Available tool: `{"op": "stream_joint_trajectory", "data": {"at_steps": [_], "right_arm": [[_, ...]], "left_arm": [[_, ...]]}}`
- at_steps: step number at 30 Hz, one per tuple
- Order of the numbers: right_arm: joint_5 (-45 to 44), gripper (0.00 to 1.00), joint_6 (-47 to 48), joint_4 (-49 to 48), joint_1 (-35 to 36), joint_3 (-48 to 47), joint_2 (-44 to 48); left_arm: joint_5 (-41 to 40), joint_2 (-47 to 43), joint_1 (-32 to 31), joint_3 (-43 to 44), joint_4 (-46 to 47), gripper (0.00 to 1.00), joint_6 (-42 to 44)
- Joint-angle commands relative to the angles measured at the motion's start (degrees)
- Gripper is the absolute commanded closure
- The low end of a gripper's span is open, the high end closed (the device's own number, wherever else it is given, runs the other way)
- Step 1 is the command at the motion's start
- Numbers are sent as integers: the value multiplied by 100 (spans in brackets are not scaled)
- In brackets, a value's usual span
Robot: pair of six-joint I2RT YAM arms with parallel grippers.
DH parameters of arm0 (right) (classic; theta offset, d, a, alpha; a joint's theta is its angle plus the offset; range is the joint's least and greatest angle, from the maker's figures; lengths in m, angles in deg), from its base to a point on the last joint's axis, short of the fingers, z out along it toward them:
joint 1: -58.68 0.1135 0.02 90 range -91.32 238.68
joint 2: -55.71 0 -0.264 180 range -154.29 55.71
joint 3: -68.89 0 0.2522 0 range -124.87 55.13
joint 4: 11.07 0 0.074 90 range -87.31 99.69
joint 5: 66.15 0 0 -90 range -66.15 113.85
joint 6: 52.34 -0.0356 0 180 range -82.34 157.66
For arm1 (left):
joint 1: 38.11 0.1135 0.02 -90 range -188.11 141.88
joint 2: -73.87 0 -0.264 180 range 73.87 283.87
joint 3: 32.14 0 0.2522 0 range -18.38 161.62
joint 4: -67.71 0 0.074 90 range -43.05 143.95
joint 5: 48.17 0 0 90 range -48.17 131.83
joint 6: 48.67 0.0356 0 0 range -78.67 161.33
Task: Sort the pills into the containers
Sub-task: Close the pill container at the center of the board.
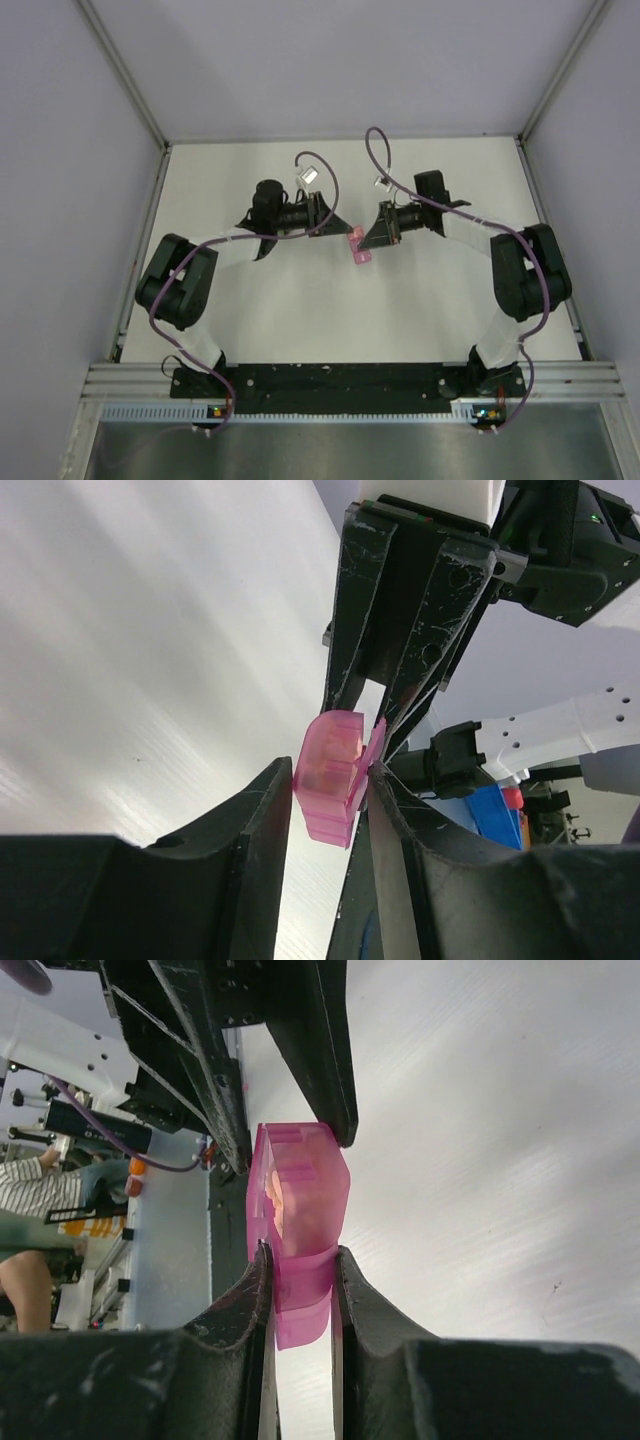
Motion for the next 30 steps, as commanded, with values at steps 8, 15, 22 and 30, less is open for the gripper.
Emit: {"op": "stream_joint_trajectory", "data": {"at_steps": [8,15,22,30], "right_arm": [[175,100,883,949,112,-387,-196],[227,100,1034,1151,138,-422,-188],[245,100,1148,1266,156,-448,-170],[201,100,1149,1292,147,-483,-144]], "left_arm": [[40,-94,-222,543,-790,46,972],[14,29,-451,736,-1300,44,1429],[5,161,-539,824,-1467,55,1570],[49,232,-583,868,-1494,76,1588]]}}
